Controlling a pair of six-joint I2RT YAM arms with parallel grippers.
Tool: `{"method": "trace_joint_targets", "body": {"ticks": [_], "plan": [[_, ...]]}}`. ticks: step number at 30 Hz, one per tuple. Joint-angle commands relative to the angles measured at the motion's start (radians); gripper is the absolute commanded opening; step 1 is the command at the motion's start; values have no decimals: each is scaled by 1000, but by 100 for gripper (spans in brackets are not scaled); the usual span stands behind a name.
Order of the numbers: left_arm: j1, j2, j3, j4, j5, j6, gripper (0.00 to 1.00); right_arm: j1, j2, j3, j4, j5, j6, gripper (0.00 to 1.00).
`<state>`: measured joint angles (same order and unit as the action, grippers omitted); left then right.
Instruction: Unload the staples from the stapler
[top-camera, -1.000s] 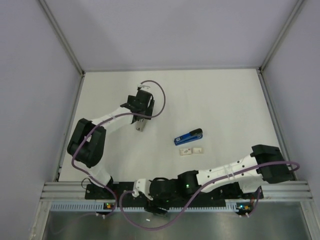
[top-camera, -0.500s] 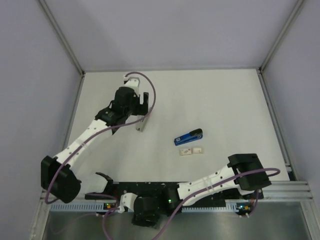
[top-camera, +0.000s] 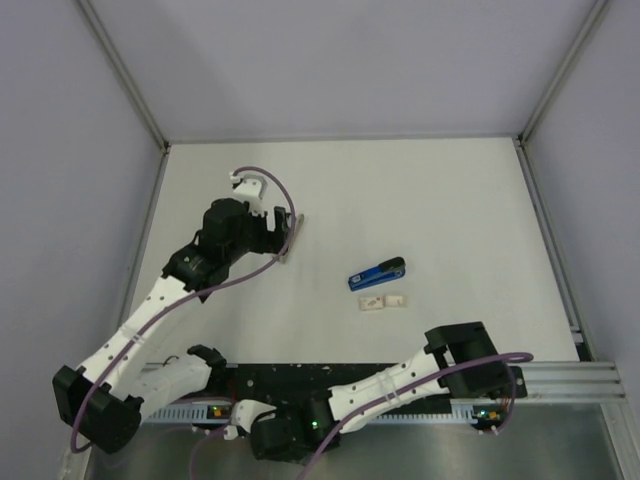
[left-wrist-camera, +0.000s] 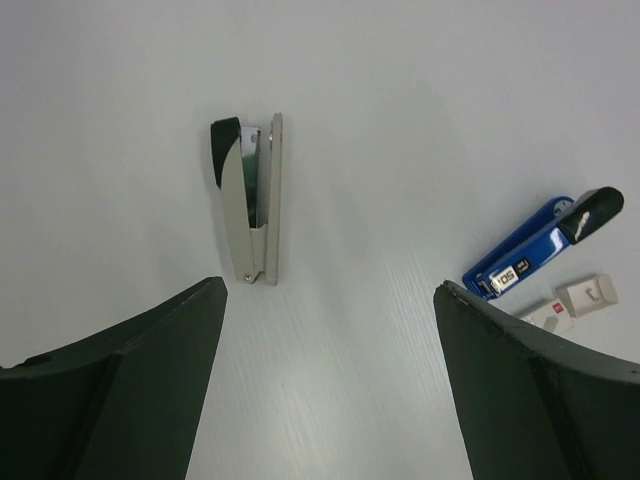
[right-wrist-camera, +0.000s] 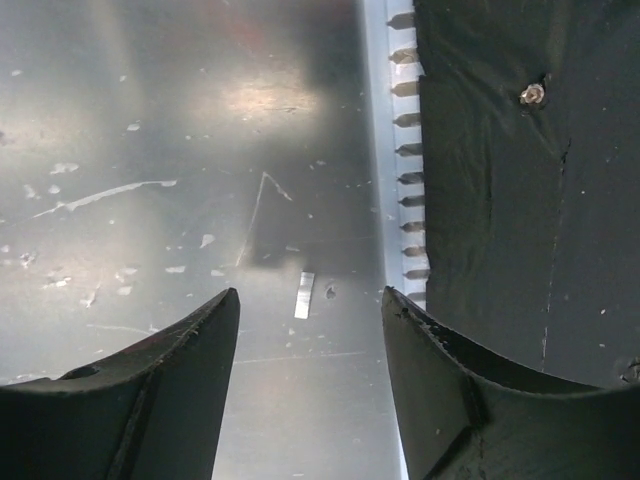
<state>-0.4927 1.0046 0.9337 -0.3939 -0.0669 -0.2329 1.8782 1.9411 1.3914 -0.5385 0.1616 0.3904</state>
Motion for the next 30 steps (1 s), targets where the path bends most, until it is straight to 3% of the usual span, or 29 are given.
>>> {"method": "trace_joint_targets", "body": {"ticks": [1,6,17,30], "plan": [[2,-92,-42,30,98,-3,91,9,30,66,-75,47,41,58],[2,-144,-72,7,88,4,90,13,56,89,-80,44,44,55],[2,-169,-81,-3,78,17,91,27,85,123,-115,47,54,30],[2,-173,-93,6,81,21,90,35,93,130,-146,75,73,19]]}}
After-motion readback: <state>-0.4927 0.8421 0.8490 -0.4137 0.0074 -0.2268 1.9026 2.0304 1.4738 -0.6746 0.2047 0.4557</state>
